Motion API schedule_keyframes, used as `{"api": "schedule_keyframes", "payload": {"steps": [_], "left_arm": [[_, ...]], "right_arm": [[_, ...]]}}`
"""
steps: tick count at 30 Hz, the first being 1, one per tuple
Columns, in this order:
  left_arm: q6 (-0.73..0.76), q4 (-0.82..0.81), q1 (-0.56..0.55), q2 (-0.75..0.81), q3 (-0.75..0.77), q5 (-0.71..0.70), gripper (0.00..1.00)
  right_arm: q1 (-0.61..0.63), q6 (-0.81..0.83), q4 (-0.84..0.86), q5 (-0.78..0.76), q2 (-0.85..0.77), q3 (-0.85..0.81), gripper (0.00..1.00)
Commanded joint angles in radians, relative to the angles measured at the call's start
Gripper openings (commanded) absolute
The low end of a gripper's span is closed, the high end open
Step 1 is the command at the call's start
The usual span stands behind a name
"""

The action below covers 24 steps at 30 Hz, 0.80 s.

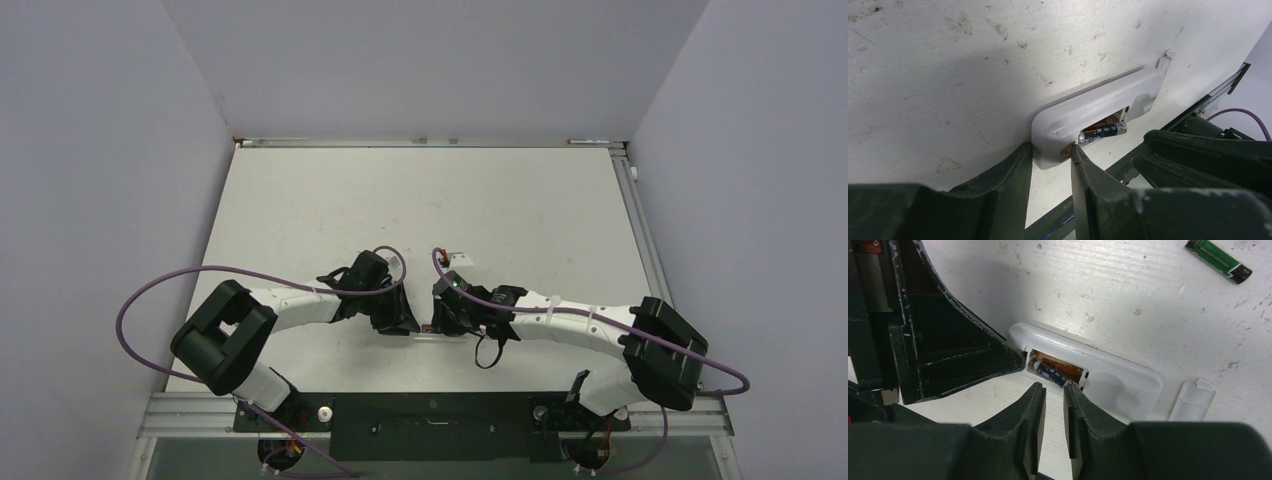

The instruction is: Load the batteries into the remote control

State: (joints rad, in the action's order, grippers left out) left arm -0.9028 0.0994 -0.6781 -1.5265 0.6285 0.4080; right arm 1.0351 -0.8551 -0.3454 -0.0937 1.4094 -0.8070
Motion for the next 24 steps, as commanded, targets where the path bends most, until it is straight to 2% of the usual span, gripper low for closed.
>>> {"api": "schedule_keyframes", "payload": {"steps": [1, 24], "left_arm": [[0.01, -0.03, -0.008, -0.017, 0.008, -0.022, 0.24], [0.007, -0.032, -0.009, -0.015, 0.005, -0.012, 0.19]], "right_arm": [[-0.001, -0.032, 0.028, -0.008, 0.023, -0.002, 0.2], [-0.001, -0.066, -0.031, -0.043, 0.037, -0.008, 0.18]]}}
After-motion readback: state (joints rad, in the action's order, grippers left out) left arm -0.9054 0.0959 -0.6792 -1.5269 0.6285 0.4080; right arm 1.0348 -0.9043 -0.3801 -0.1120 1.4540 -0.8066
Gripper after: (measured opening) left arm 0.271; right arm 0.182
